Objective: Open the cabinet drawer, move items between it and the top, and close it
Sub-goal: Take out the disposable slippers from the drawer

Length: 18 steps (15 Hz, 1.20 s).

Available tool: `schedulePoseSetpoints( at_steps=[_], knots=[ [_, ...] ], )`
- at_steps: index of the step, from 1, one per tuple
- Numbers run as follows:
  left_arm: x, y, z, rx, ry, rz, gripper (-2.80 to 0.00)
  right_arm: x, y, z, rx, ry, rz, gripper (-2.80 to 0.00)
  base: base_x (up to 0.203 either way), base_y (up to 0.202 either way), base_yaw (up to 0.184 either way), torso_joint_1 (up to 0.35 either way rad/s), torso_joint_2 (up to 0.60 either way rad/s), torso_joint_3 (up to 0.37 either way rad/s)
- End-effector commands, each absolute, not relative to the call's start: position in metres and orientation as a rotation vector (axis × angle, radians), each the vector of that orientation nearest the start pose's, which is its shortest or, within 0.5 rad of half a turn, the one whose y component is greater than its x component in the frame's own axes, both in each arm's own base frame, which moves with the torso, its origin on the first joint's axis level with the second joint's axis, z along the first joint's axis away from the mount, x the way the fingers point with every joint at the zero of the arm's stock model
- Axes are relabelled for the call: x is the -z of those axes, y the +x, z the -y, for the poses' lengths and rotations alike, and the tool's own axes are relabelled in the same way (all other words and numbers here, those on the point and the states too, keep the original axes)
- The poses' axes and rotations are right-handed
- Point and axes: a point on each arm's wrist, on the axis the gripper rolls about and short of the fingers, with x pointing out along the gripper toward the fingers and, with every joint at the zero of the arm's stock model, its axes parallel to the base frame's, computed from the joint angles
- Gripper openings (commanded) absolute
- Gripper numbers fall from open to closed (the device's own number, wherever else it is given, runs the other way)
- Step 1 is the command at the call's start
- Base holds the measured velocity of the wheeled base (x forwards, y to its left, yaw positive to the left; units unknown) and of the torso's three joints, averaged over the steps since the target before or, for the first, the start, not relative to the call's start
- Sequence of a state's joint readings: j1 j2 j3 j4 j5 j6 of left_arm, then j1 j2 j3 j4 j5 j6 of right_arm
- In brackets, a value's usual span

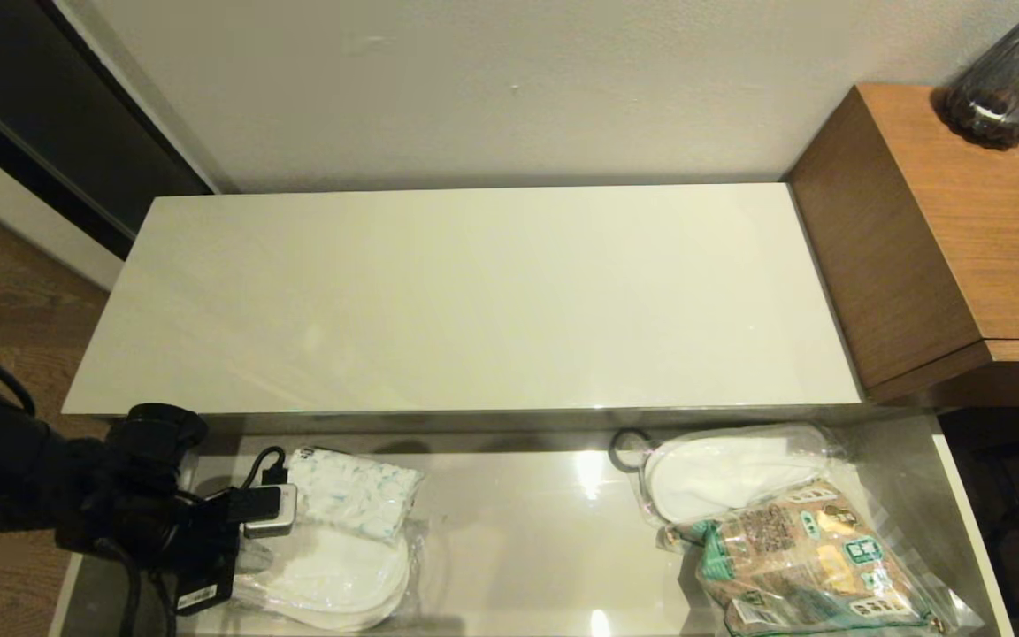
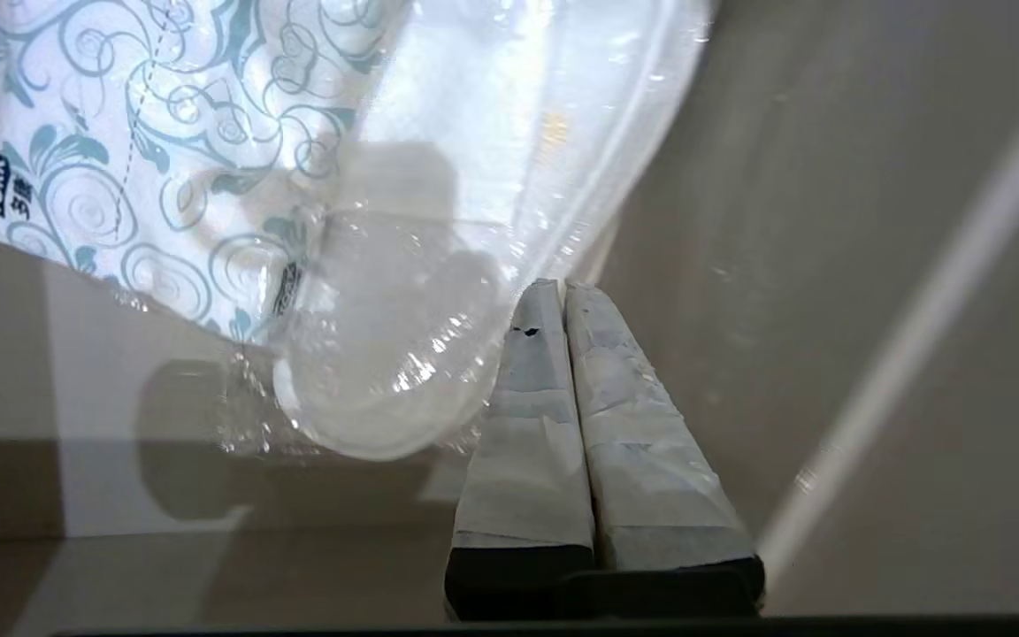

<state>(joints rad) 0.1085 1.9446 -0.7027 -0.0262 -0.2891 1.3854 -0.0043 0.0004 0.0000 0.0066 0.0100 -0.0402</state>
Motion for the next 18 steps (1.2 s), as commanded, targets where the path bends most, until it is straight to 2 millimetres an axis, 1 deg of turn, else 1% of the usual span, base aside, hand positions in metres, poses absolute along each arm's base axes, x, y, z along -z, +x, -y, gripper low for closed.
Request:
schedulePoseSetpoints(
  at_steps=[1,4,5,8,10,13,16,18],
  knots=[
    [-0.027,0.274,-0.023,0.925,0.981,-0.856,-2.80,-0.075,-0.023,0.000,-0.006,-0.041,-0.007,-2.80,0.000,0.000,0.000,0.000,0.00,0.000],
    [-0.019,0.268,-0.023,0.884,1.018,-0.878,-2.80,-0.075,-0.023,0.000,-0.005,-0.041,-0.008,-2.80,0.000,0.000,0.000,0.000,0.00,0.000],
    [-0.018,0.267,-0.022,0.873,1.027,-0.886,0.00,-0.075,-0.023,0.000,-0.006,-0.041,-0.007,-2.80,0.000,0.000,0.000,0.000,0.00,0.000],
    [-0.009,0.265,-0.018,0.831,1.066,-0.863,0.00,-0.075,-0.023,0.000,-0.005,-0.041,-0.006,-2.80,0.000,0.000,0.000,0.000,0.00,0.000],
    [-0.001,0.267,-0.011,0.798,1.082,-0.851,0.00,-0.075,-0.023,0.000,-0.005,-0.041,-0.008,-2.80,0.000,0.000,0.000,0.000,0.00,0.000],
    [-0.001,0.268,-0.007,0.786,1.089,-0.856,0.00,-0.075,-0.023,0.000,-0.006,-0.040,-0.006,-2.80,0.000,0.000,0.000,0.000,0.00,0.000],
    [-0.001,0.272,-0.002,0.754,1.079,-0.856,0.00,-0.075,-0.023,0.000,-0.005,-0.041,-0.007,-2.80,0.000,0.000,0.000,0.000,0.00,0.000],
    [0.003,0.276,0.004,0.741,1.091,-0.853,0.00,-0.075,-0.023,0.000,-0.005,-0.041,-0.008,-2.80,0.000,0.000,0.000,0.000,0.00,0.000]
  ],
)
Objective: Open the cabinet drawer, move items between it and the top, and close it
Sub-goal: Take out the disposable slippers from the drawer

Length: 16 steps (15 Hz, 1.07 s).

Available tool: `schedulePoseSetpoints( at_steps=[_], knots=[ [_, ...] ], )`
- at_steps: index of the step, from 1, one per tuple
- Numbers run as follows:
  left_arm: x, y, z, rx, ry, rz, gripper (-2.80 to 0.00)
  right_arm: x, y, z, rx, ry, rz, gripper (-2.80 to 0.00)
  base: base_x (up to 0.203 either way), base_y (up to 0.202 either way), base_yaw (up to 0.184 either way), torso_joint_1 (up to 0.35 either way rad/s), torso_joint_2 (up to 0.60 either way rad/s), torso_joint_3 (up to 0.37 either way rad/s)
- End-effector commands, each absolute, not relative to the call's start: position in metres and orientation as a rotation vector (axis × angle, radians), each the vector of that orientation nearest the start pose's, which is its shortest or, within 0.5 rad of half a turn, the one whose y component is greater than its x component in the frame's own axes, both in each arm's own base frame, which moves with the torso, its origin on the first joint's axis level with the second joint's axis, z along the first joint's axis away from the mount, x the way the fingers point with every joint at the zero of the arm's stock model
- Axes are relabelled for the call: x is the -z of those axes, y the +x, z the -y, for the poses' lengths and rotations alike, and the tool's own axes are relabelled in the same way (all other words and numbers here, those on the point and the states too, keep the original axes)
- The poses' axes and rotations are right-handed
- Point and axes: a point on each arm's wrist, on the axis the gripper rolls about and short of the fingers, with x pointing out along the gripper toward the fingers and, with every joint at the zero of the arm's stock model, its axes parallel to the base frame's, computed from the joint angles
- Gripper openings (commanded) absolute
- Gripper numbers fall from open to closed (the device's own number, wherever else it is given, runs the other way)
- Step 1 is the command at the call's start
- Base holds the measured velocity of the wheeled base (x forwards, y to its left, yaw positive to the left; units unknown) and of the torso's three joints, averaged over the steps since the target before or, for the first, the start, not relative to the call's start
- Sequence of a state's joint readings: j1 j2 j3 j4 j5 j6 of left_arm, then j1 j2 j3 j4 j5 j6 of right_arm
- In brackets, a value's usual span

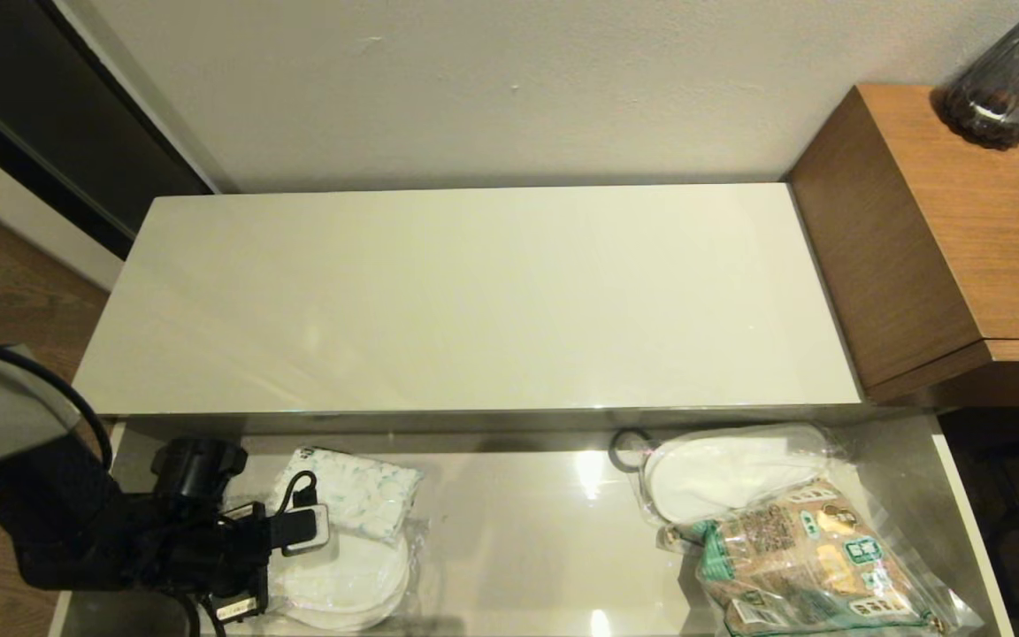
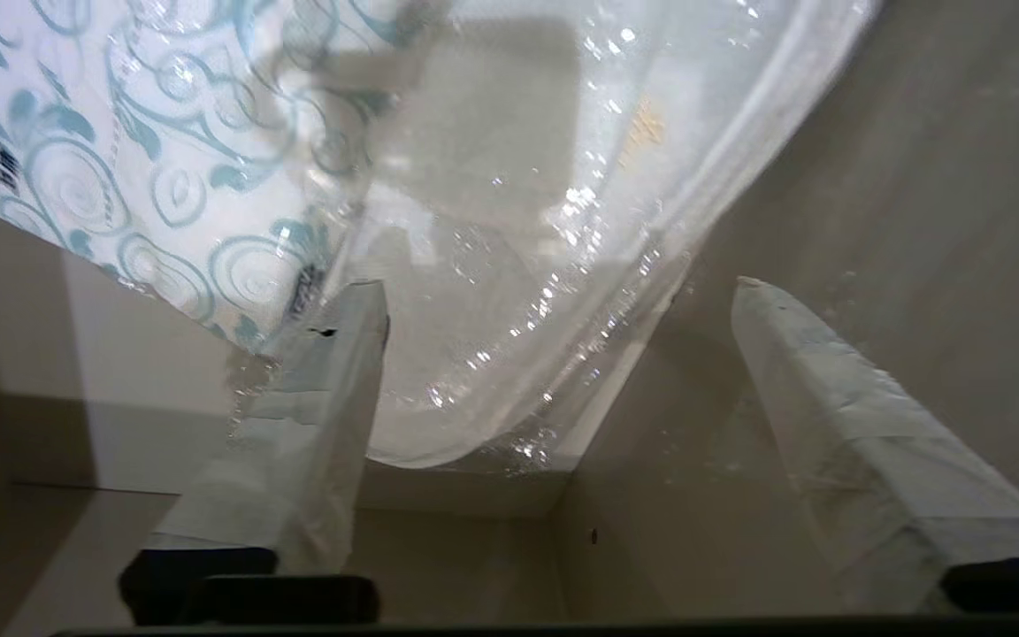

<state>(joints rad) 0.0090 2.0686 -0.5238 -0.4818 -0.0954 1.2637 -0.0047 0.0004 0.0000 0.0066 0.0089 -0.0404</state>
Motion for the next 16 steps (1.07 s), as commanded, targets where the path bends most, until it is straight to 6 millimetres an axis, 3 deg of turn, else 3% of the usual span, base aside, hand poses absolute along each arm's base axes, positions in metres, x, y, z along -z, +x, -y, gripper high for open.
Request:
schedulePoseSetpoints(
  at_steps=[1,16],
  knots=[
    [0.005,0.281,0.008,0.734,1.088,-0.838,0.00,-0.075,-0.023,0.000,-0.005,-0.041,-0.008,-2.80,0.000,0.000,0.000,0.000,0.00,0.000],
    [0.023,0.300,0.033,0.557,1.064,-0.802,0.00,-0.075,-0.023,0.000,-0.006,-0.041,-0.007,-2.80,0.000,0.000,0.000,0.000,0.00,0.000]
  ],
)
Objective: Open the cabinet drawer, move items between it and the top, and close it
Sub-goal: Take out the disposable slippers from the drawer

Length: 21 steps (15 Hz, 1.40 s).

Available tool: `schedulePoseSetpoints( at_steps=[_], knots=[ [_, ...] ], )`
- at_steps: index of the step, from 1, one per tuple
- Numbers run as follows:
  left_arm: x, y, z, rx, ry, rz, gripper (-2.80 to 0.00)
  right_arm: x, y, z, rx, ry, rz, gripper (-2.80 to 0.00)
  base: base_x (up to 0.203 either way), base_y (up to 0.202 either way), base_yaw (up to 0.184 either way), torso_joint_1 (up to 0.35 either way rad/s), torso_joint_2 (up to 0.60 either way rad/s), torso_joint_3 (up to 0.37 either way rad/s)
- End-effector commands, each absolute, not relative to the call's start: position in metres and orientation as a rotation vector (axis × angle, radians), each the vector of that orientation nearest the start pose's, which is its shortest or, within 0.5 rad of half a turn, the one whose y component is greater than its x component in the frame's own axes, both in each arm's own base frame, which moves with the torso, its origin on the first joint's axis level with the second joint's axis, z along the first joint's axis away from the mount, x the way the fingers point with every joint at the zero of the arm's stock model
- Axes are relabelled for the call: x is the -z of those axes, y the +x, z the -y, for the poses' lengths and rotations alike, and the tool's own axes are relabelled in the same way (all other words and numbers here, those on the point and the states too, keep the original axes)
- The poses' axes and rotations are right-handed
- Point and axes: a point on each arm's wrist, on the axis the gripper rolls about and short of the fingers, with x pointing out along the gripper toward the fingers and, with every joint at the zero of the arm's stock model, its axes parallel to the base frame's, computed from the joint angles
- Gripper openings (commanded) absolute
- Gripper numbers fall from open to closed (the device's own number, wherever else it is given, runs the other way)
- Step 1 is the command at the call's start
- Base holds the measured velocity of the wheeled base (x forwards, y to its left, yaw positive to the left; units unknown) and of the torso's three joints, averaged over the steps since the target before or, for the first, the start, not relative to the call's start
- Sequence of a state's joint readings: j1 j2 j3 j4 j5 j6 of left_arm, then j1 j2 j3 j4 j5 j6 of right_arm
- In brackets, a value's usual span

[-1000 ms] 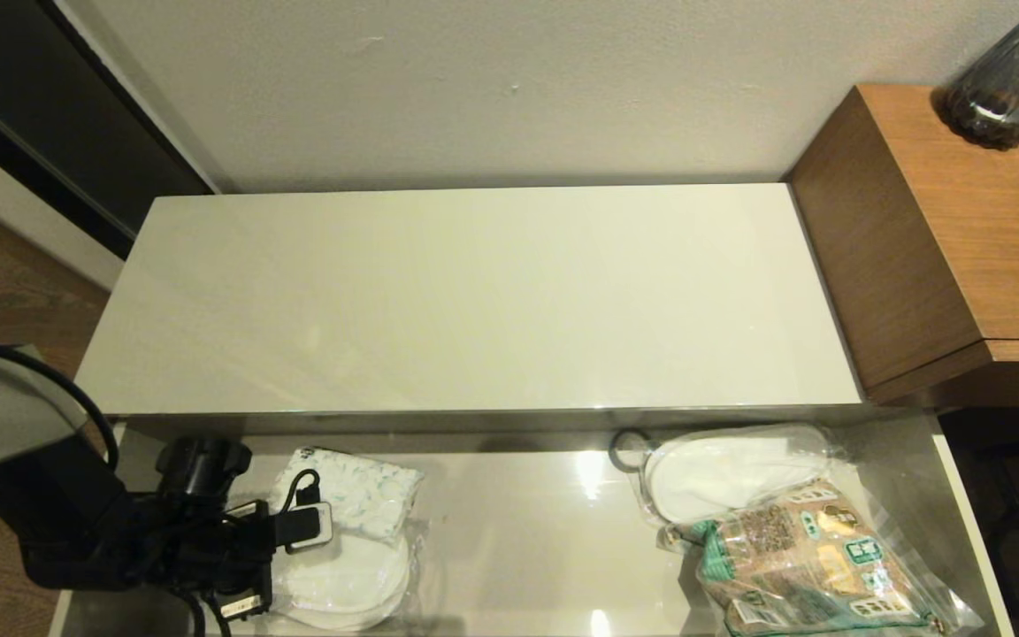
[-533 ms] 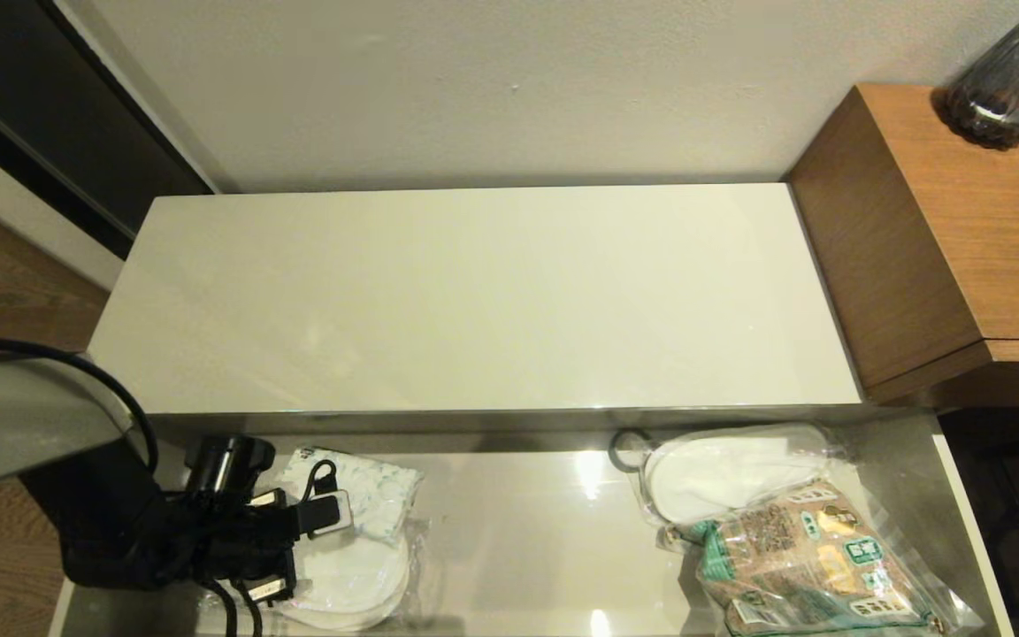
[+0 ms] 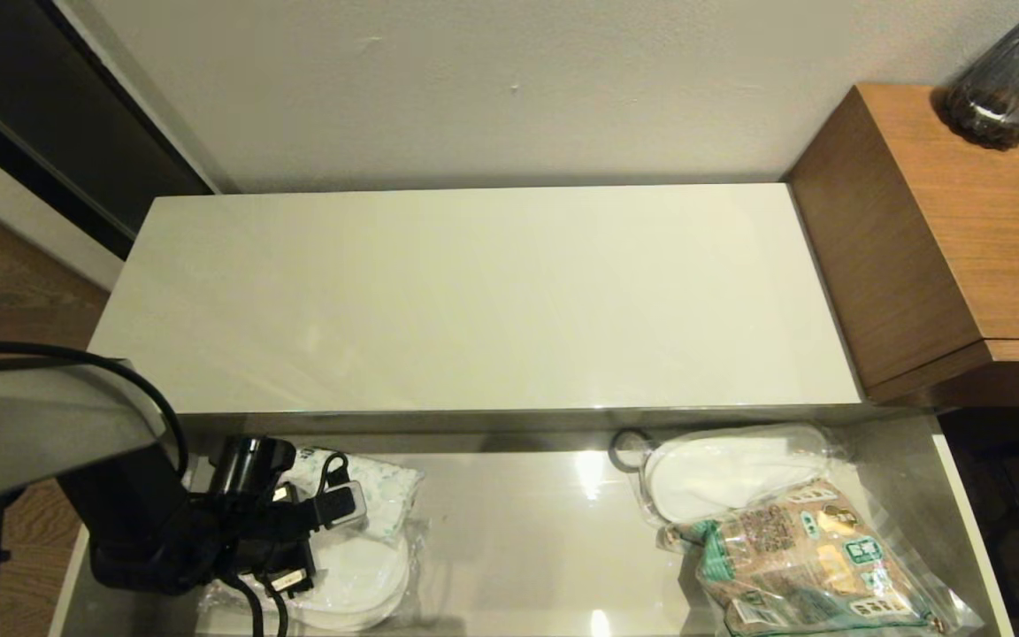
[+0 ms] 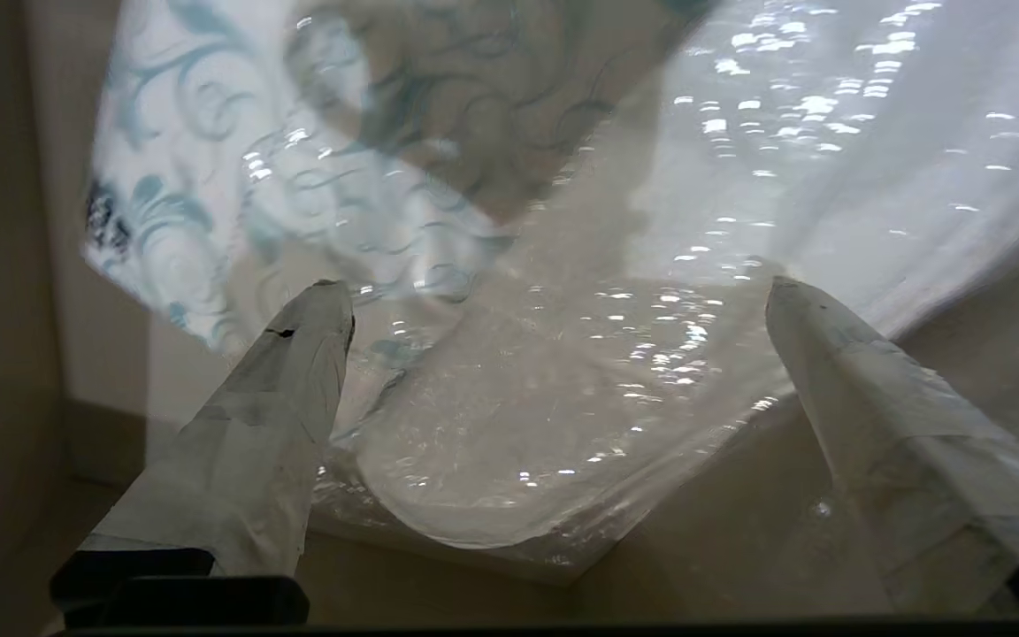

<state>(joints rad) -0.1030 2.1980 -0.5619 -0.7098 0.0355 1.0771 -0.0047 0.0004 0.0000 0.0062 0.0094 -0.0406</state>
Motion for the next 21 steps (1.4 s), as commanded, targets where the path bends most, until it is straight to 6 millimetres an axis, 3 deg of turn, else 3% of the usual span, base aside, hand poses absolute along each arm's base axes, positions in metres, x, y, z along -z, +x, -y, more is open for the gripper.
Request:
schedulePoseSetpoints(
  at_steps=[1,6,14,21],
  knots=[
    [0.027,0.303,0.035,0.533,1.059,-0.787,0.00,-0.075,-0.023,0.000,-0.005,-0.041,-0.007,-2.80,0.000,0.000,0.000,0.000,0.00,0.000],
    [0.037,0.302,0.037,0.486,1.069,-0.766,0.00,-0.075,-0.023,0.000,-0.006,-0.041,-0.006,-2.80,0.000,0.000,0.000,0.000,0.00,0.000],
    [0.028,0.290,0.028,0.400,1.023,-0.711,0.00,-0.075,-0.023,0.000,-0.005,-0.041,-0.006,-2.80,0.000,0.000,0.000,0.000,0.00,0.000],
    [0.059,0.266,0.020,0.542,1.003,-0.828,0.00,-0.075,-0.023,0.000,-0.005,-0.040,-0.006,-2.80,0.000,0.000,0.000,0.000,0.00,0.000]
  ],
)
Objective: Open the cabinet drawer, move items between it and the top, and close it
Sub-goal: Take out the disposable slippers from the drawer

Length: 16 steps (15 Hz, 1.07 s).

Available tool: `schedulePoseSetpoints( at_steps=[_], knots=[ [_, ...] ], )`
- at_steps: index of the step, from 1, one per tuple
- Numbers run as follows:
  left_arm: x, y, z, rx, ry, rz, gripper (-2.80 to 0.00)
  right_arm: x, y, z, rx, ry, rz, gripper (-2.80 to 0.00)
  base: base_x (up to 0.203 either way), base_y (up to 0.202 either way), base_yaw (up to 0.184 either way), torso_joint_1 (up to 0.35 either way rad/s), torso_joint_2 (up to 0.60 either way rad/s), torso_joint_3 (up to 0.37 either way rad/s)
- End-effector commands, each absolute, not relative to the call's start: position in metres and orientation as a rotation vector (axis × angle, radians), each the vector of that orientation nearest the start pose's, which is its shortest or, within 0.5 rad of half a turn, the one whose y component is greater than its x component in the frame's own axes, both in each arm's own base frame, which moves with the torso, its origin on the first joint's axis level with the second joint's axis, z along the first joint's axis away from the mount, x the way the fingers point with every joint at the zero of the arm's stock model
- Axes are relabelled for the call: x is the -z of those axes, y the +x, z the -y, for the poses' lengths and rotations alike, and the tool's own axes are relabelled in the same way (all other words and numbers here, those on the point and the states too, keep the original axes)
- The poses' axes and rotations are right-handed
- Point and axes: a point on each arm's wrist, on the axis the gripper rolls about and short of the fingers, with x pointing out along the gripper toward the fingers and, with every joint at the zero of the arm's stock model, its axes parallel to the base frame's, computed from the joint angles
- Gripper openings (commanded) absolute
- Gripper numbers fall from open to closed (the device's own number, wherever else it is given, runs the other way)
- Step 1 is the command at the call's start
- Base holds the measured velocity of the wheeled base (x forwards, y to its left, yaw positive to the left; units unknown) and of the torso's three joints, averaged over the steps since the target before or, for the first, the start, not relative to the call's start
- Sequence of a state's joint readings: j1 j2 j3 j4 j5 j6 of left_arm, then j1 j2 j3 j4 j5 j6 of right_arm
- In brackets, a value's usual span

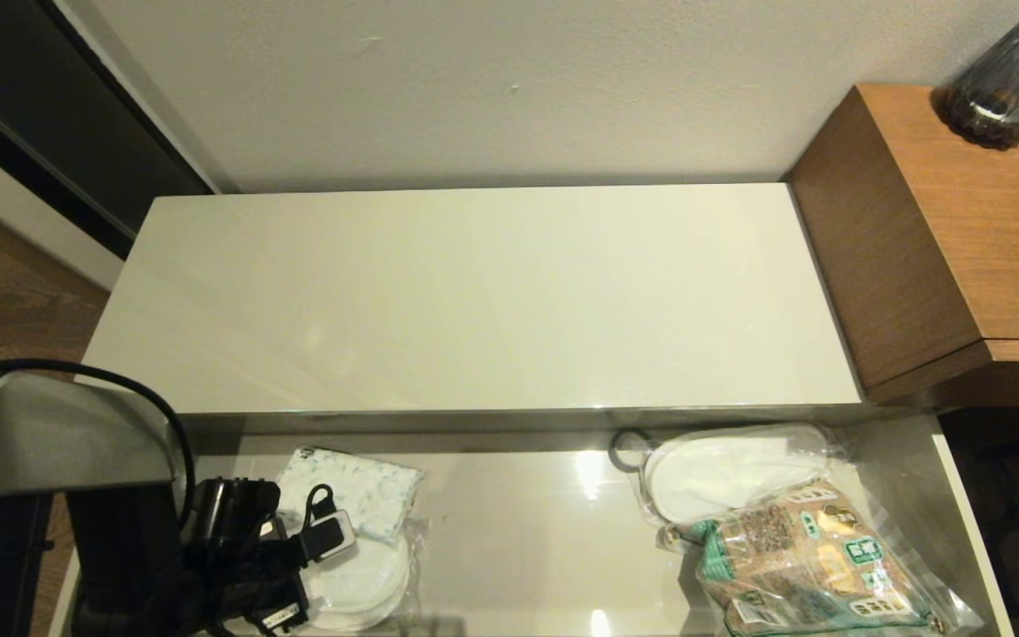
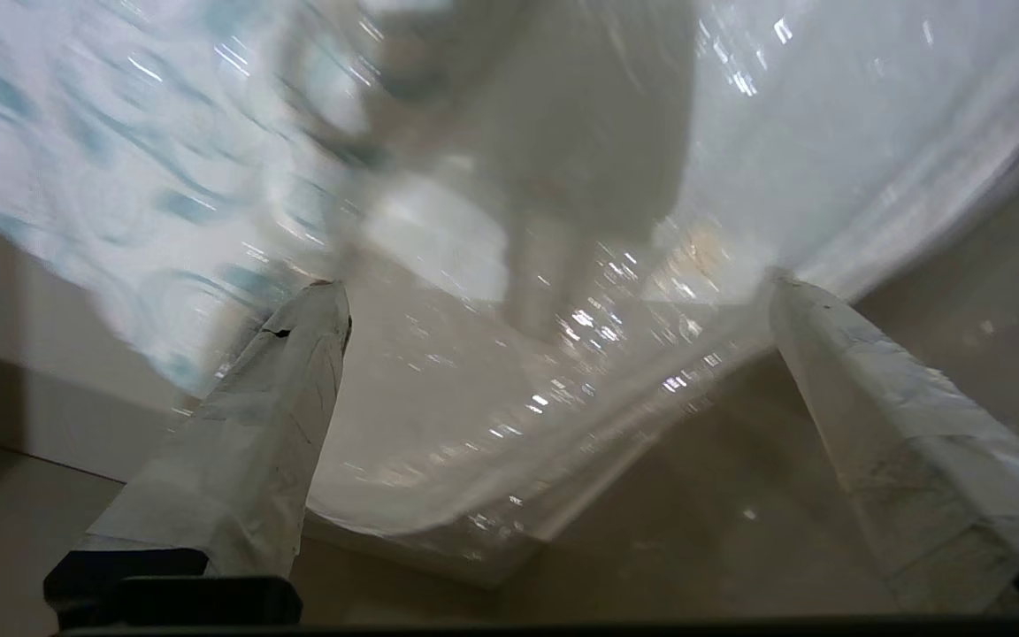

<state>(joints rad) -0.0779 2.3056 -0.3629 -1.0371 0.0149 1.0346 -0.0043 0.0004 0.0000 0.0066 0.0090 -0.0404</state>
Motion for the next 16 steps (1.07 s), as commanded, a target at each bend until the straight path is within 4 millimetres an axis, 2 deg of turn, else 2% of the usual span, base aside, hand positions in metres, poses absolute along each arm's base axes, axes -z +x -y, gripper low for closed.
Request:
schedulePoseSetpoints(
  at_steps=[1,6,8,15,16],
  knots=[
    [0.065,0.267,0.020,0.536,1.003,-0.815,0.00,-0.075,-0.023,0.000,-0.006,-0.041,-0.006,-2.80,0.000,0.000,0.000,0.000,0.00,0.000],
    [0.104,0.284,0.017,0.418,1.034,-0.687,0.00,-0.075,-0.023,0.000,-0.005,-0.041,-0.008,-2.80,0.000,0.000,0.000,0.000,0.00,0.000],
    [0.106,0.288,0.012,0.378,1.035,-0.677,0.00,-0.075,-0.023,0.000,-0.005,-0.041,-0.007,-2.80,0.000,0.000,0.000,0.000,0.00,0.000],
    [0.101,0.273,0.008,0.400,1.035,-0.720,0.00,-0.075,-0.023,0.000,-0.005,-0.041,-0.006,-2.80,0.000,0.000,0.000,0.000,0.00,0.000],
    [0.101,0.273,0.007,0.401,1.037,-0.721,-1.22,-0.075,-0.023,0.000,-0.006,-0.041,-0.006,-2.80,0.000,0.000,0.000,0.000,0.00,0.000]
  ],
)
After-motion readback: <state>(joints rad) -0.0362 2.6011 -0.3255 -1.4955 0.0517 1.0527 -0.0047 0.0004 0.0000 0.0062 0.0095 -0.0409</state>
